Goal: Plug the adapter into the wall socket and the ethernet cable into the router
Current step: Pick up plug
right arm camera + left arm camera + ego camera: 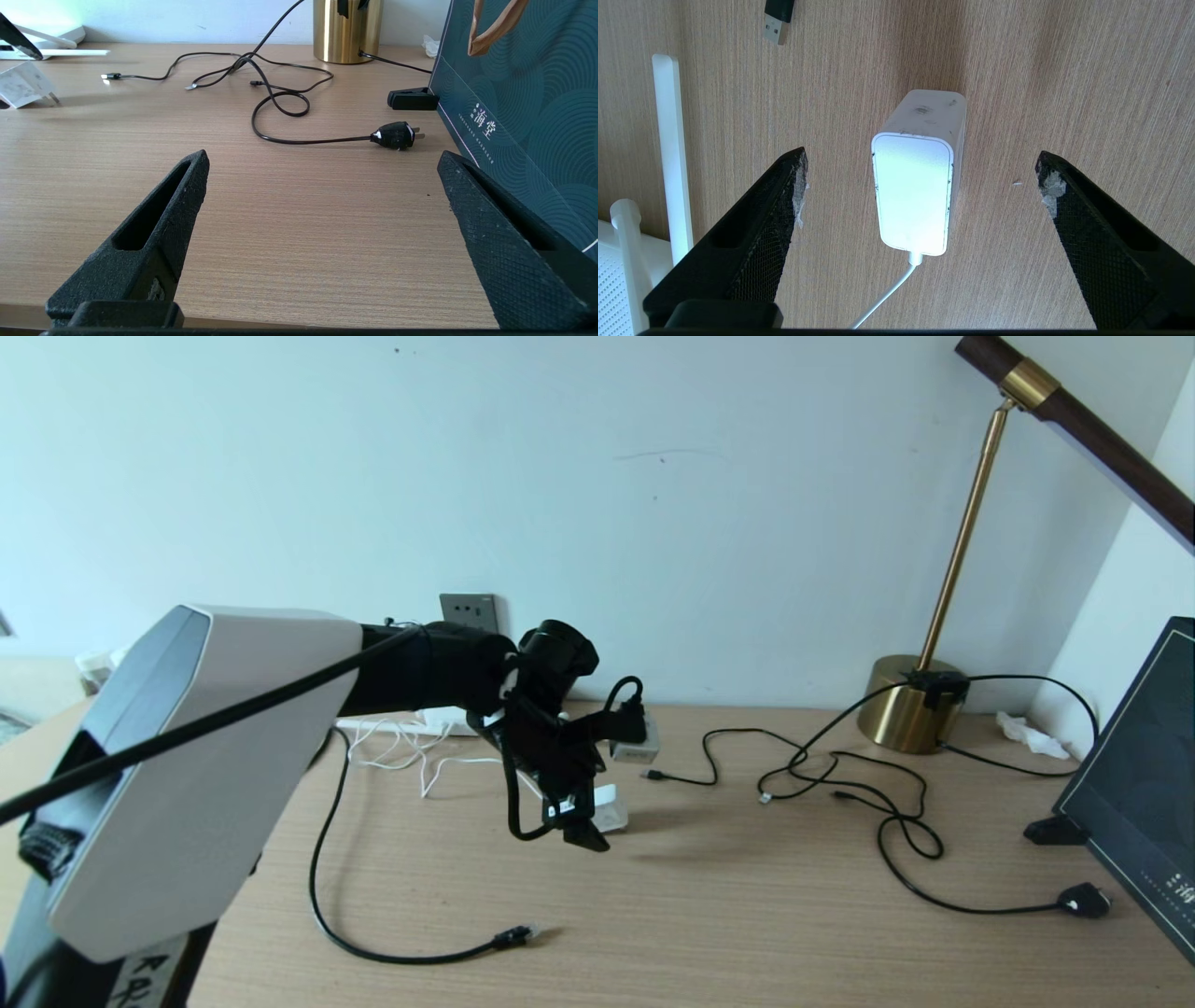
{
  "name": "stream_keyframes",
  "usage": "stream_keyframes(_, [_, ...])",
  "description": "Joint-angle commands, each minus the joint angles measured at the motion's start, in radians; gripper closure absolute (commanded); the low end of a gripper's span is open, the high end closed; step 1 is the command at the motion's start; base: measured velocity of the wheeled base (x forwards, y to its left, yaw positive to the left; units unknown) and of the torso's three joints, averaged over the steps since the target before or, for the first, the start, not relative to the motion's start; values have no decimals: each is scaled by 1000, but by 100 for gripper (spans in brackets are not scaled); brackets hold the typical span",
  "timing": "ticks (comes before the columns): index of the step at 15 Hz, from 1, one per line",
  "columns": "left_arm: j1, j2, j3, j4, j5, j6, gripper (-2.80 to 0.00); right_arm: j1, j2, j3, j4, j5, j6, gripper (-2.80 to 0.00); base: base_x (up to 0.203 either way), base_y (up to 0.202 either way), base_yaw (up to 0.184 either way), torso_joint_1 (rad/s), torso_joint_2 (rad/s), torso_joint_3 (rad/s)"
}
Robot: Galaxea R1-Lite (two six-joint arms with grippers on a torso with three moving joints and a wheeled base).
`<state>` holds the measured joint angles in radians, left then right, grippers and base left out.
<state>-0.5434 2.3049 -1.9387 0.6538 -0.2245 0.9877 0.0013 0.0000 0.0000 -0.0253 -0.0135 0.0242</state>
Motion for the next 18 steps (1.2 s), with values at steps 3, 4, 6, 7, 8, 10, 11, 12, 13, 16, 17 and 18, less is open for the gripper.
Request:
stream_keyframes(3, [3,-1,0,6,-1,5,0,0,-1,12,0,0,0,-280,0,0,0,0,0,0])
stream_keyframes(4, [6,-1,0,6,-1,5,0,0,-1,11,-1,0,0,-280,0,0,0,0,0,0])
stream_keyframes(6, [8,2,0,3,-1,5,0,0,0,12,-1,0,0,-280,0,0,0,0,0,0])
stream_keyframes(7, [8,4,0,3,-1,5,0,0,-2,12,-1,0,0,-280,0,0,0,0,0,0])
stream_keyframes(8, [8,5,0,6,-1,6,0,0,-1,11,-1,0,0,-280,0,0,0,0,0,0])
stream_keyframes(10, [11,5,1,7,-1,6,0,0,-1,11,0,0,0,-280,0,0,0,0,0,0])
stream_keyframes(11, [11,5,0,7,-3,6,0,0,-2,12,-1,0,0,-280,0,0,0,0,0,0])
stream_keyframes(12, [11,5,1,7,-3,6,0,0,-2,12,-1,0,0,-280,0,0,0,0,0,0])
stream_keyframes(13, [11,4,1,9,-1,6,0,0,0,12,-1,0,0,-280,0,0,0,0,0,0])
stream_keyframes(16, [13,-3,3,22,-2,6,0,0,-1,12,-1,0,0,-280,0,0,0,0,0,0])
stream_keyframes(17, [13,-14,3,43,-3,6,0,0,0,11,-1,0,0,-280,0,0,0,0,0,0])
stream_keyframes(18, [15,-35,7,65,-8,6,0,0,-1,11,-1,0,0,-280,0,0,0,0,0,0])
